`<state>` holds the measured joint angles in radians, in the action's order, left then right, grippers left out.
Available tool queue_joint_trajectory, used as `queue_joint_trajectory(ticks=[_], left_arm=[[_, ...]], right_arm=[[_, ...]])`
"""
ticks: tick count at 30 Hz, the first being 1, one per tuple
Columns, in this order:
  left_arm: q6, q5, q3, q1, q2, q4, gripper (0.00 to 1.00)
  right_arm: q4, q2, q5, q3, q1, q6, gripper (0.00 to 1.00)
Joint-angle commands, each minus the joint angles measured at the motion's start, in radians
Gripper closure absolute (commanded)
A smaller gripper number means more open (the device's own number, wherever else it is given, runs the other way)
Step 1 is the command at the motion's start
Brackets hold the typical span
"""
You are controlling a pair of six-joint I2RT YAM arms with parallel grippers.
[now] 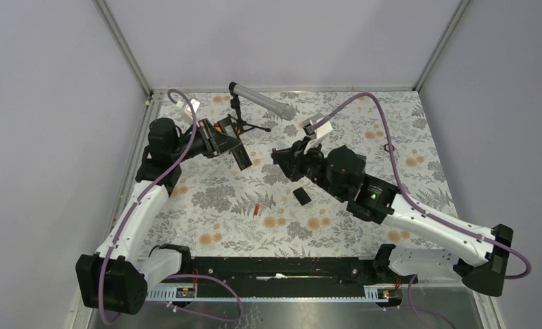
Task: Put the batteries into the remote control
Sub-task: Load the battery into the remote control.
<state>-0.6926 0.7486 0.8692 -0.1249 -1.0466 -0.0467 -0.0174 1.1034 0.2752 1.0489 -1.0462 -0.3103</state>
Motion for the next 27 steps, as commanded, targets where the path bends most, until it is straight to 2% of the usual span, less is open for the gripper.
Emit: queue_joint_trajectory(ticks=[1,10,20,23,27], left_arm=[[-0.02,0.179,0.085,-0.054,-0.016,0.136,1.0],[-0.14,0.286,0.108,-0.097,-0.063,0.32,1.0],[-0.155,0.324,0.131,-0.101,-0.084,0.373,1.0],[-0.191,0.34,0.104,-0.102,-0.076,0.475,1.0],[-0.198,0.329,0.13,-0.102,-0.097,0.419,1.0]], right_arm=[[-0.243,-0.041,-0.162,-0.036,0.002,0.154,1.0],[-0.35,-0.065,-0.293,-0.035,0.003,0.273,1.0],[-0.422,-0.081,-0.362,-0.057,0.003,0.339,1.0],[-0.393,-0.075,-0.365,-0.042,0.003,0.332,1.0],[-0.21,-0.03,-0.285,0.07,0.003,0.255,1.0]])
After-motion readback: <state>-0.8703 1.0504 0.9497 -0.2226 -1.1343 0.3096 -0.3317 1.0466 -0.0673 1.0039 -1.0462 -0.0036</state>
